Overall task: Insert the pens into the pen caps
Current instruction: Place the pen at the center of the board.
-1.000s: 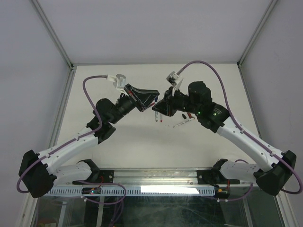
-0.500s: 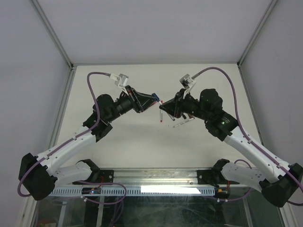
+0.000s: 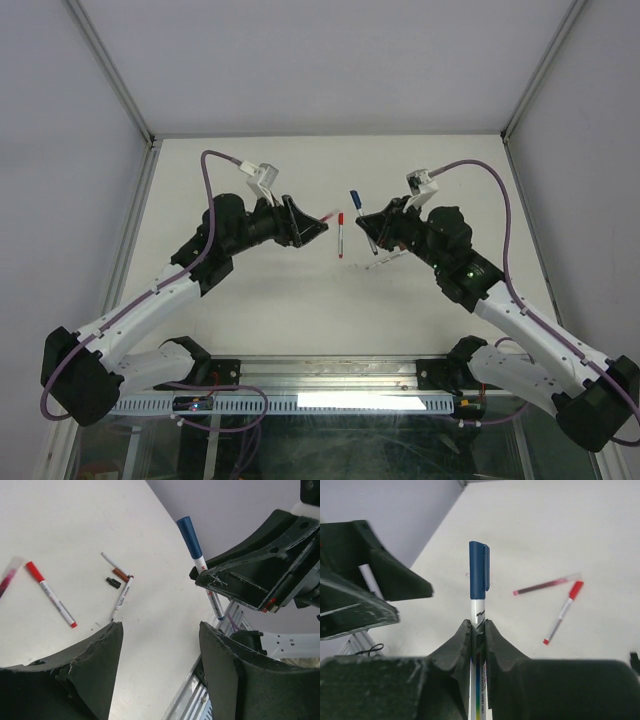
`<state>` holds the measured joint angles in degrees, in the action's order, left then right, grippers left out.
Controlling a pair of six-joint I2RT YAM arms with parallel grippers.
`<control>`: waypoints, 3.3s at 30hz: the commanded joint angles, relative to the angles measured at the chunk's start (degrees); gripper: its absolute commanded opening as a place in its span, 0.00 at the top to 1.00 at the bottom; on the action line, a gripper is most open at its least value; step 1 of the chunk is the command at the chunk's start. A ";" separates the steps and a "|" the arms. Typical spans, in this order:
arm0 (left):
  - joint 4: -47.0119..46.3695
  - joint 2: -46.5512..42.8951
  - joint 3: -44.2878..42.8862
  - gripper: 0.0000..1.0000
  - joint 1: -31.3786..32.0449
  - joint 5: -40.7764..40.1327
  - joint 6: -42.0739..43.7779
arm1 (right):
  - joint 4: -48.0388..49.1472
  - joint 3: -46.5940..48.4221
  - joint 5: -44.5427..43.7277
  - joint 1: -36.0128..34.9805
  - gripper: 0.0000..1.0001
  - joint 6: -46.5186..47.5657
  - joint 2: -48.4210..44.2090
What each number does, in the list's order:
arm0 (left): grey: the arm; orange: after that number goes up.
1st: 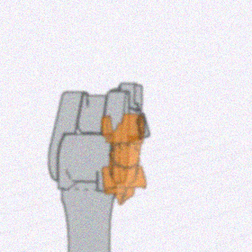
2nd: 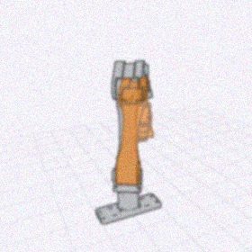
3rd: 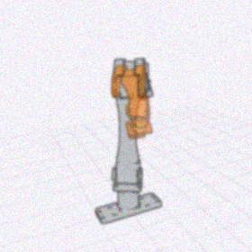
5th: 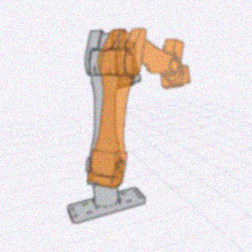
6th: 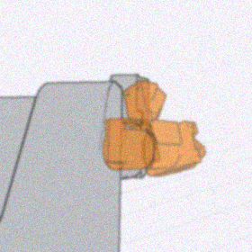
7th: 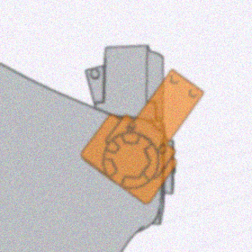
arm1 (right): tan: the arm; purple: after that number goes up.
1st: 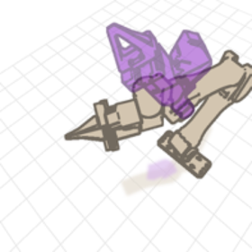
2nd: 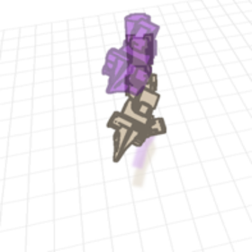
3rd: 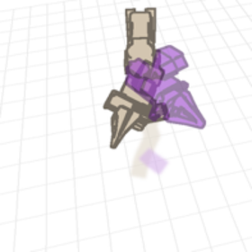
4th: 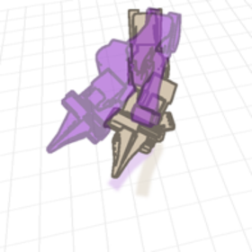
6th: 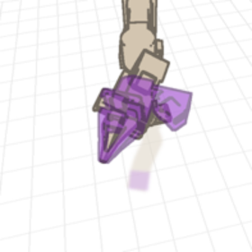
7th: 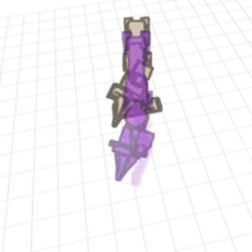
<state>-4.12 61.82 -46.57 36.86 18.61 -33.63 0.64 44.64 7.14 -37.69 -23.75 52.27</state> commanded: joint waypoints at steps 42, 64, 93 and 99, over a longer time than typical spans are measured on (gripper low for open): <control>23.29 -10.32 3.57 0.28 -9.33 -18.79 17.50 | -15.16 24.19 -26.91 -0.80 0.99 -6.55 54.50; 22.76 -9.57 3.55 0.28 -9.85 -18.19 17.64 | -16.95 24.16 -27.62 -0.88 0.82 -6.33 57.76; 22.75 -7.54 3.37 0.29 -10.58 -16.39 18.95 | -13.26 16.51 -19.34 -0.65 0.73 2.47 30.51; 23.20 -4.34 1.53 0.31 -10.61 -15.28 22.52 | -11.95 7.33 -12.76 -0.55 0.73 3.25 19.88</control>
<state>21.43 55.61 -42.81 26.89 1.63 -15.03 -13.98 56.34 -11.00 -38.35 -22.33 78.54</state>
